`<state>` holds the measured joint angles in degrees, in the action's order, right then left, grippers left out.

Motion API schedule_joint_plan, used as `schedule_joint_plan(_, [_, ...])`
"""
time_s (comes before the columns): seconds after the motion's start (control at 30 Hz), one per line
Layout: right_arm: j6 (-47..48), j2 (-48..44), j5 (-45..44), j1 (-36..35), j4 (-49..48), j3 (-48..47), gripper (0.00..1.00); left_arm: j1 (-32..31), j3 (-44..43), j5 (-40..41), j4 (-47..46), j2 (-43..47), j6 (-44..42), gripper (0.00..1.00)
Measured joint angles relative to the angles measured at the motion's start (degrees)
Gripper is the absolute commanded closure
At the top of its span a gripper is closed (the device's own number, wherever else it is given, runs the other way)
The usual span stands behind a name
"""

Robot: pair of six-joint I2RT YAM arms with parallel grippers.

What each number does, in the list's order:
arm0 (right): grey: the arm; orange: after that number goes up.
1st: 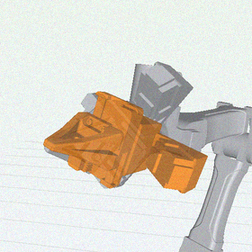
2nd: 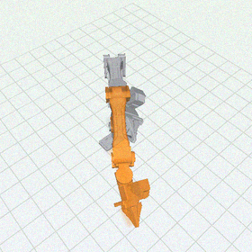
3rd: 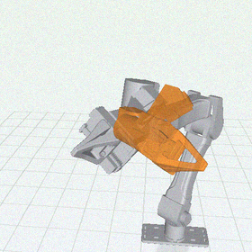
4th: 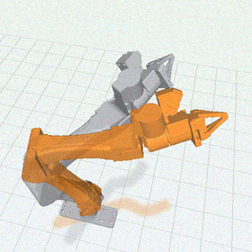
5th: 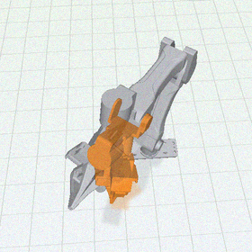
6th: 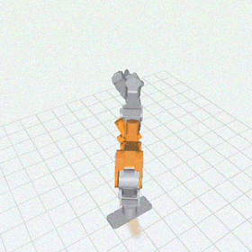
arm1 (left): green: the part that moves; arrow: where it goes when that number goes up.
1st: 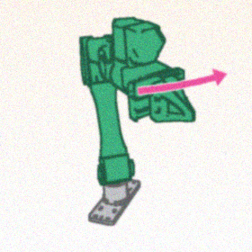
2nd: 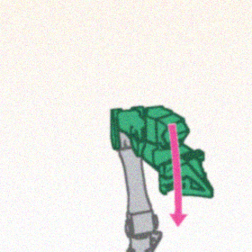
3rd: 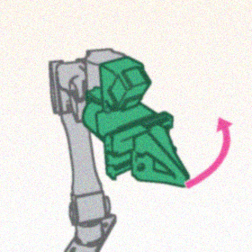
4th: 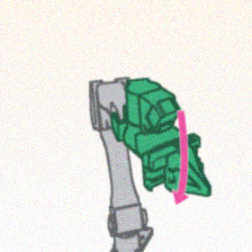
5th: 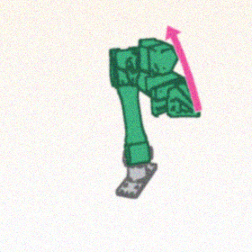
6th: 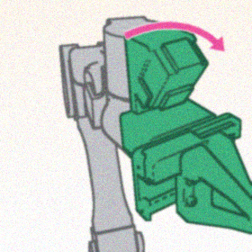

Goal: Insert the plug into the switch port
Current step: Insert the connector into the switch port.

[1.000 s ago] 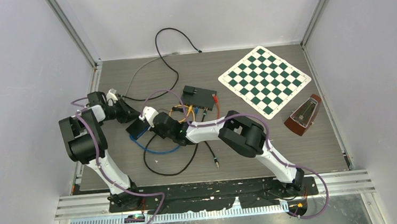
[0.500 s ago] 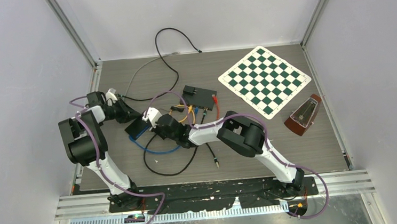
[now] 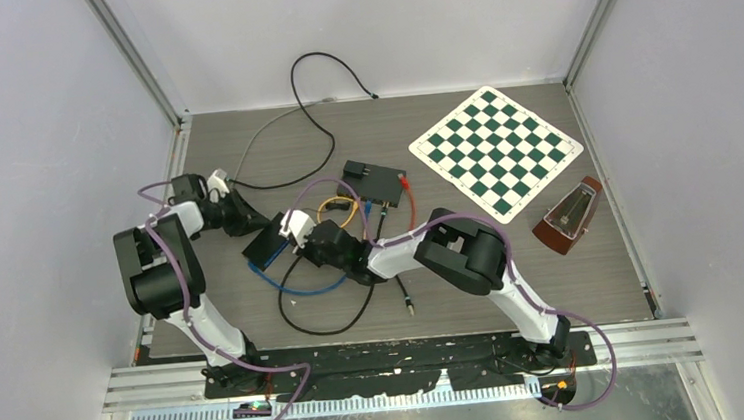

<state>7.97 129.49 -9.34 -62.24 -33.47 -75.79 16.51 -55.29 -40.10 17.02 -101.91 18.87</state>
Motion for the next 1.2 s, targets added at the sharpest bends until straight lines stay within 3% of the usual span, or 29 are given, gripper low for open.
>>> schedule_joint_plan(0.27, [1.31,-1.42,2.23,0.11,-2.49,3.28,0.95,-2.71,-1.42,1.79,2.12,0.09,-2.49,0.90])
schedule_joint_plan(0.7, [0.87,-1.31,1.42,0.11,0.07,1.73,0.95,-4.26,-0.11,3.13,-0.50,1.16,-2.84,0.89])
schedule_joint_plan(1.2, [1.38,-1.33,0.79,0.04,-2.51,2.99,0.95,-4.66,-3.61,7.74,9.18,4.61,-3.21,0.78])
